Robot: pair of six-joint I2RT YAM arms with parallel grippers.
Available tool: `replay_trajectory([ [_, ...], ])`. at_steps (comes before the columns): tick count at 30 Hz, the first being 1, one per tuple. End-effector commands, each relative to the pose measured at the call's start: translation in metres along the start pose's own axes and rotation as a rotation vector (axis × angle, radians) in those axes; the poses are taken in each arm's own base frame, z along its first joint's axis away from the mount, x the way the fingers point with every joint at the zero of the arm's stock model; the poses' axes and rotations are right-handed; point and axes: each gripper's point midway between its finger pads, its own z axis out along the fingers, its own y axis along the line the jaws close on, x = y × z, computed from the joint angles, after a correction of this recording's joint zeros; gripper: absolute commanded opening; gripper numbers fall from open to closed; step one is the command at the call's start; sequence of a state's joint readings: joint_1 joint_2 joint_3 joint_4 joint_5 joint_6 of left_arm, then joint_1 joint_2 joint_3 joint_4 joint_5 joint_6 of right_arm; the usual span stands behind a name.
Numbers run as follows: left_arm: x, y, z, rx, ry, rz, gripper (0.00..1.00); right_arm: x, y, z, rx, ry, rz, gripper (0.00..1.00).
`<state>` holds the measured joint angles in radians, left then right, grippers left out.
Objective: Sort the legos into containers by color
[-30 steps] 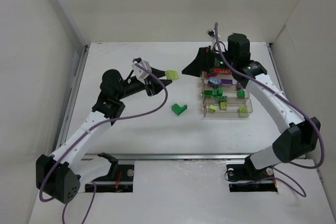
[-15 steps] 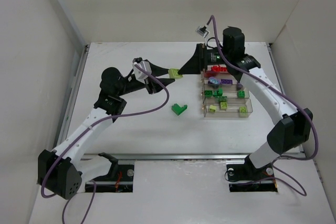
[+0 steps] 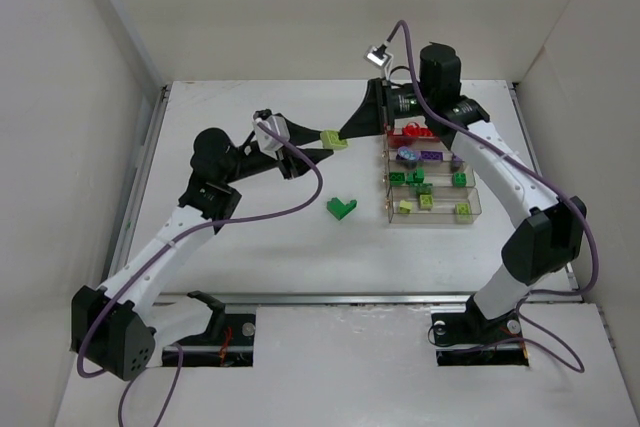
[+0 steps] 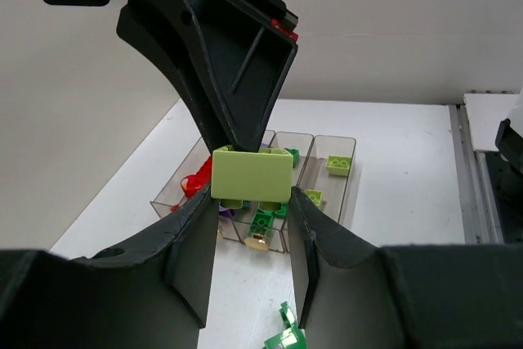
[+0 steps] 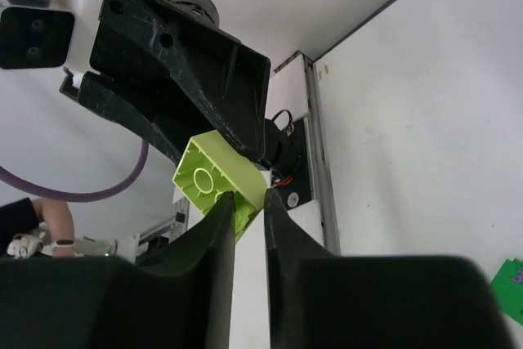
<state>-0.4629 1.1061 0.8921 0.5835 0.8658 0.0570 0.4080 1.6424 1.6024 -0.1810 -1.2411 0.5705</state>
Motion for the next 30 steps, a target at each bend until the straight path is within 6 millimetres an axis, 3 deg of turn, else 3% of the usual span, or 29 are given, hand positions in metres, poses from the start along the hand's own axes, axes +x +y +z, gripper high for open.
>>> replay_trajectory([
  [1,-0.042,0.004,0.001,-0.024,-0.105,0.13,0.0,0.0,0.024,0.008,-0.082,0.036,-0.08,0.17],
  [4,-0.039,0.012,0.0,-0.072,-0.101,0.13,0.0,0.002,0.026,0.011,-0.088,0.043,-0.08,0.0],
  [6,-0.039,0.014,0.0,-0.083,-0.101,0.13,0.0,0.001,0.029,0.01,-0.083,0.035,-0.089,0.0],
  [7,-0.039,0.016,0.0,-0.098,-0.102,0.129,0.05,0.001,0.029,0.01,-0.083,0.035,-0.089,0.0],
  [8,-0.035,0.018,-0.001,-0.107,-0.096,0.122,0.19,-0.001,0.027,0.01,-0.073,0.028,-0.089,0.0],
  [10,-0.035,0.018,-0.001,-0.107,-0.096,0.122,0.25,0.001,0.025,0.01,-0.06,0.022,-0.08,0.0],
  [16,-0.035,0.019,-0.003,-0.125,-0.096,0.121,0.68,0.002,0.008,0.006,-0.008,-0.004,-0.023,0.0],
  [19,-0.035,0.019,-0.003,-0.125,-0.096,0.121,0.76,0.002,0.008,0.006,-0.008,-0.004,-0.013,0.0],
  [22,-0.035,0.017,-0.003,-0.113,-0.096,0.122,0.75,0.0,0.006,0.004,-0.001,-0.011,-0.013,0.0],
  [24,-0.033,0.017,-0.003,-0.113,-0.089,0.116,0.81,0.001,0.002,0.004,0.01,-0.015,-0.004,0.0],
  [27,-0.028,0.016,-0.005,-0.113,-0.066,0.108,1.0,-0.006,-0.021,-0.012,0.101,-0.081,0.059,0.0],
  [28,-0.026,0.015,-0.006,-0.114,-0.052,0.111,1.0,-0.007,-0.029,-0.02,0.14,-0.109,0.092,0.0],
  [29,-0.023,0.014,-0.007,-0.113,-0.041,0.1,1.0,-0.018,-0.054,-0.04,0.251,-0.198,0.133,0.0],
  [30,-0.024,0.013,-0.009,-0.114,-0.037,0.112,1.0,-0.004,-0.078,-0.054,0.358,-0.227,0.243,0.0],
])
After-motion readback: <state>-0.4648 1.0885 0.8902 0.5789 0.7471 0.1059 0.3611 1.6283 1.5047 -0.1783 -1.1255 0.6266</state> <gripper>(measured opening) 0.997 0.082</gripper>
